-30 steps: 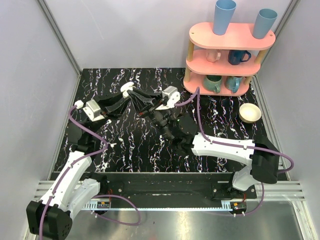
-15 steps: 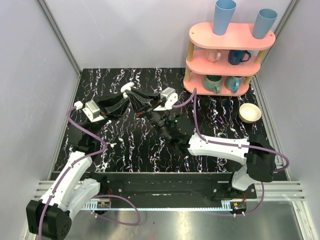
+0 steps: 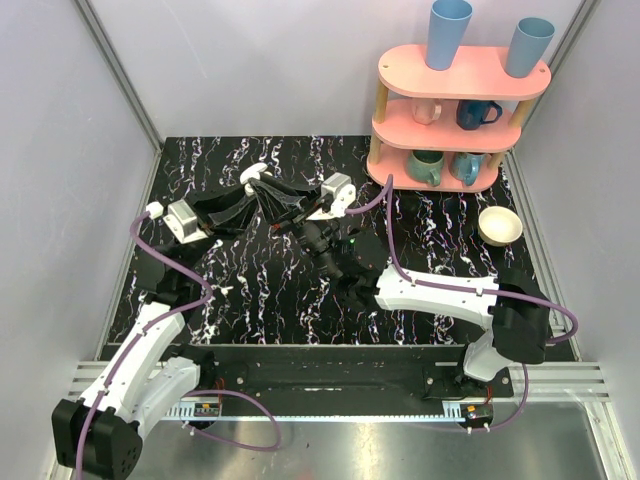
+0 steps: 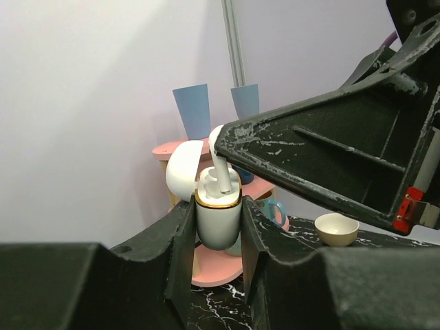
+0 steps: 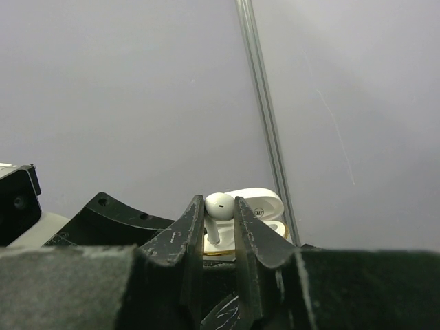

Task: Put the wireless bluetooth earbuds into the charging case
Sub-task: Insert the left earbud into the left side groove of the charging case.

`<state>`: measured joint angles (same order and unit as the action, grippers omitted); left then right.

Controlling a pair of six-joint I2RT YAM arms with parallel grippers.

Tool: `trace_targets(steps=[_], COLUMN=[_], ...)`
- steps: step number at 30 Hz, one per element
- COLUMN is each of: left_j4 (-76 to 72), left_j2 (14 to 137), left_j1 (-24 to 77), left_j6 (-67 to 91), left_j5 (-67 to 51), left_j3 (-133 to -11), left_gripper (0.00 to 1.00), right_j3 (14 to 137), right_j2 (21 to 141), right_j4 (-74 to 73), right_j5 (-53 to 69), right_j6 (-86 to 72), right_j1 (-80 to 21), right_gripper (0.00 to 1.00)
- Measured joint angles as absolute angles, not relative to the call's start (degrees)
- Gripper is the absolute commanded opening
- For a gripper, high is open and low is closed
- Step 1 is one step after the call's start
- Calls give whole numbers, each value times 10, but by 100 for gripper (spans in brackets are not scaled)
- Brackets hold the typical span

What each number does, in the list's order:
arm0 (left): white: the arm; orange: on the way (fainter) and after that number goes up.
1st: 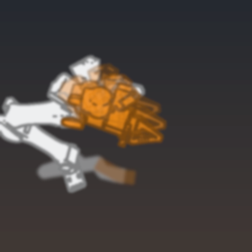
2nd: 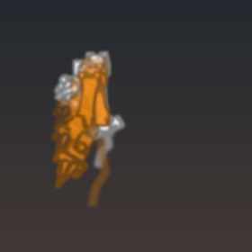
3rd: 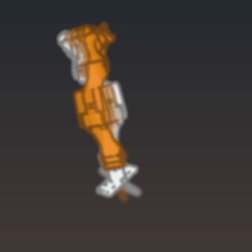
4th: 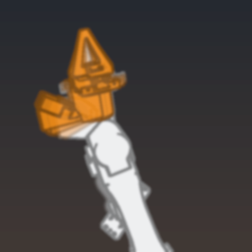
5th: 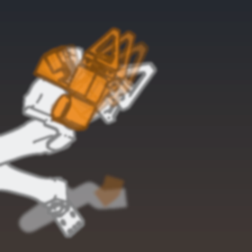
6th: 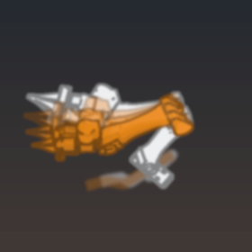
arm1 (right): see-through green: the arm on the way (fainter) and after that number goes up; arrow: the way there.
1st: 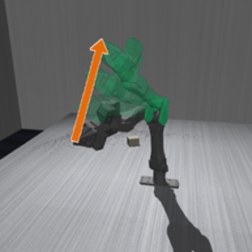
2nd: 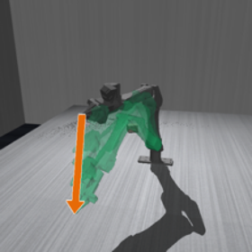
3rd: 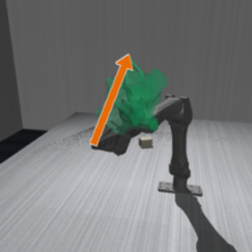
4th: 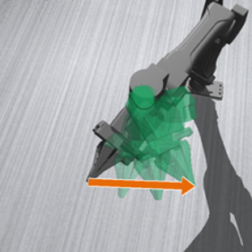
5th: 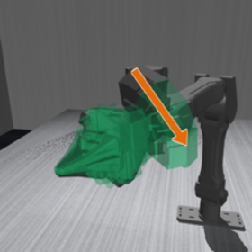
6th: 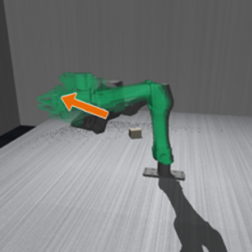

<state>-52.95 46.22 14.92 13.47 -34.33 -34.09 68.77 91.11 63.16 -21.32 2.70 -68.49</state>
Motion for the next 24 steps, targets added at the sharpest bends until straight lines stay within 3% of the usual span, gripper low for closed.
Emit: trace_targets(steps=[24], left_j4=[-538], left_j2=[469], left_j1=[163], left_j6=[166], left_j5=[-314], left_j3=[-341], left_gripper=[0], right_j3=[697], right_j2=[928], right_j4=[645], right_j5=[-200], right_j6=[25], right_j1=[-685], right_gripper=[12])
